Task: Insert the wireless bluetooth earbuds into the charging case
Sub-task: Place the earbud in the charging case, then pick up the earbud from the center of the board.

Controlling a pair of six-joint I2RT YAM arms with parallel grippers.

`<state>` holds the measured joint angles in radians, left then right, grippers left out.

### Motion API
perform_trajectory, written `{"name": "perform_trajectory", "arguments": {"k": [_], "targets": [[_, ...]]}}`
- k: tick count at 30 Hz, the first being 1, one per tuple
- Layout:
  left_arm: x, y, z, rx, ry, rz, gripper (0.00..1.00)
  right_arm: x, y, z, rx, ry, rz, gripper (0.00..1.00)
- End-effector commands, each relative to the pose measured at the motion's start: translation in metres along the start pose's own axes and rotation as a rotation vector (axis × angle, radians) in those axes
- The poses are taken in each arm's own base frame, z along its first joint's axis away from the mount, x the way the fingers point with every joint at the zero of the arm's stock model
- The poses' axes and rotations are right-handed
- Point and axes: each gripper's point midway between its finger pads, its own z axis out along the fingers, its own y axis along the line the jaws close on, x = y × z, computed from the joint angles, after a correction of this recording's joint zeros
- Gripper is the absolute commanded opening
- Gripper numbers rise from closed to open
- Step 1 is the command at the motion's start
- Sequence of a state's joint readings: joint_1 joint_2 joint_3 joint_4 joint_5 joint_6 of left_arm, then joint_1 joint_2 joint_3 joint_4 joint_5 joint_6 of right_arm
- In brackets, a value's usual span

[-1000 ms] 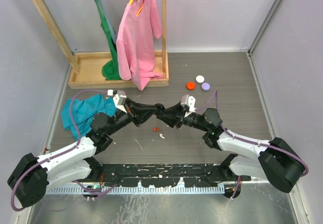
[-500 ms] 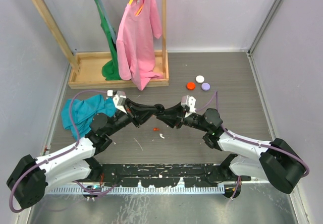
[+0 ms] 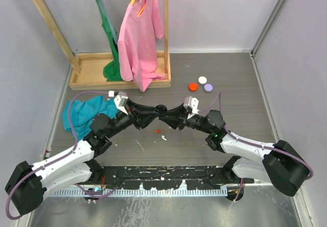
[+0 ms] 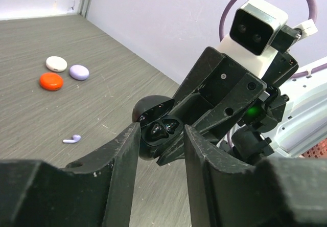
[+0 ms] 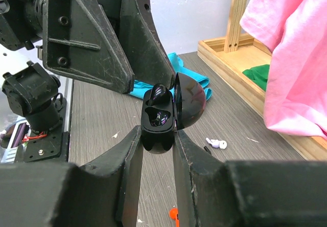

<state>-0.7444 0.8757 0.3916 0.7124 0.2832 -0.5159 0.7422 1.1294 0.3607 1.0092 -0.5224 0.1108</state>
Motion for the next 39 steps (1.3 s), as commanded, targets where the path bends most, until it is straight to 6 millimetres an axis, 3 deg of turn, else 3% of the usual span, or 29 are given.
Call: {"name": "perform_trajectory", "arguments": {"k": [1,7,15,24,33,39], "targets": [[-0.017,-0.004,0.003,-0.017,-0.018,-0.003,0.42,-0.034,0.001,0.002,-0.004,-0.111,-0.074,0.01],[-0.024,-0.001,0.004,-0.065,0.003,-0.015,0.45,-0.03,-0.001,0.003,0.005,-0.101,-0.073,0.01],[-0.02,0.025,-0.011,-0.251,0.059,-0.012,0.47,-0.021,-0.007,0.0,0.041,-0.082,-0.074,0.01],[-0.013,0.038,-0.015,-0.325,0.104,0.003,0.49,-0.014,-0.012,-0.003,0.068,-0.07,-0.076,0.01],[0.029,0.108,-0.03,-0.665,0.298,0.047,0.52,0.011,-0.032,-0.02,0.211,-0.037,-0.081,0.02],[0.067,0.158,-0.033,-0.807,0.453,0.072,0.47,0.025,-0.044,-0.031,0.286,-0.014,-0.105,0.02]]}}
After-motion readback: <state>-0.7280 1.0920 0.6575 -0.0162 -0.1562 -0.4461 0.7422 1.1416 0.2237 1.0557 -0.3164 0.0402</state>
